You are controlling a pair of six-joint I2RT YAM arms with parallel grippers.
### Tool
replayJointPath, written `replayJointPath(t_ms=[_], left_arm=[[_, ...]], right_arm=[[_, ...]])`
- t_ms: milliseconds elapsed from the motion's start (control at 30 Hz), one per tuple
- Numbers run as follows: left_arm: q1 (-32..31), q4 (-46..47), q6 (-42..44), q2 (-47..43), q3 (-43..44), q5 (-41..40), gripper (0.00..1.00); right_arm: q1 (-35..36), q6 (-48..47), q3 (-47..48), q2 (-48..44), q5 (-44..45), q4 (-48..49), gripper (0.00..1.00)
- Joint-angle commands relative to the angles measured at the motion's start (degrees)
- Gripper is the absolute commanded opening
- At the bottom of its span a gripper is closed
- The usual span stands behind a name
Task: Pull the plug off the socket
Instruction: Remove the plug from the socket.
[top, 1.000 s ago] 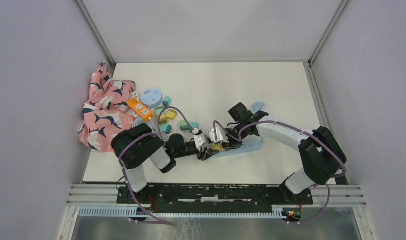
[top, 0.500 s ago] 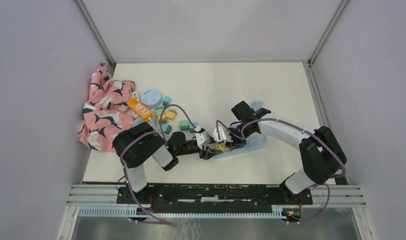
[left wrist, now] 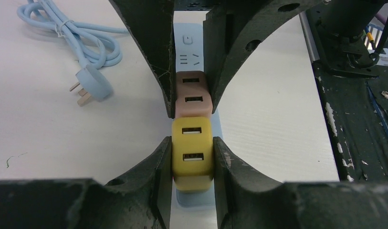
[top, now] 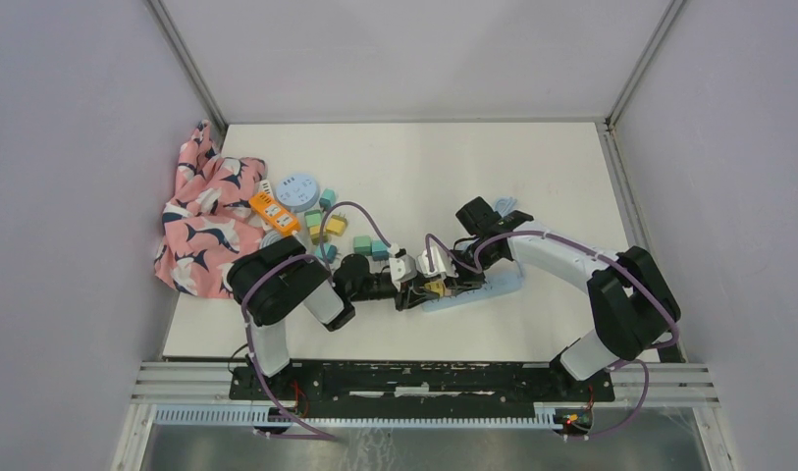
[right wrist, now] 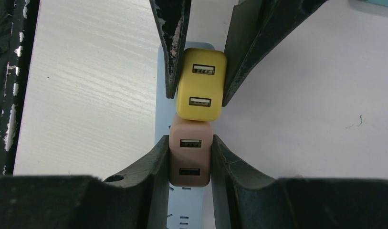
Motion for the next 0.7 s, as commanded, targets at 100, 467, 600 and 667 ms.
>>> replayJointPath(t_ms=[100, 467, 600, 667], left_arm=[[0.1, 0.3, -1.1, 0.7, 1.8, 1.0, 0.03], [-2.3, -7.9, 3.9, -0.1, 3.9, -3.2, 0.03], [-2.3, -8.0, 4.0, -0.2, 3.7, -3.4, 0.03], [-2.3, -8.0, 4.1, -0.2, 3.6, -3.9, 0.03]], right_arm=[[0.1, -0.5, 2.6, 0.4, -0.7, -2.4, 0.00], [-0.2, 10.7, 3.7, 0.2, -2.6, 4.3, 0.00], [-3.1, 7.8, 3.3, -0.3, -1.3, 2.9, 0.00], [-4.1, 4.6, 2.9, -0.8, -1.3, 1.0, 0.00]])
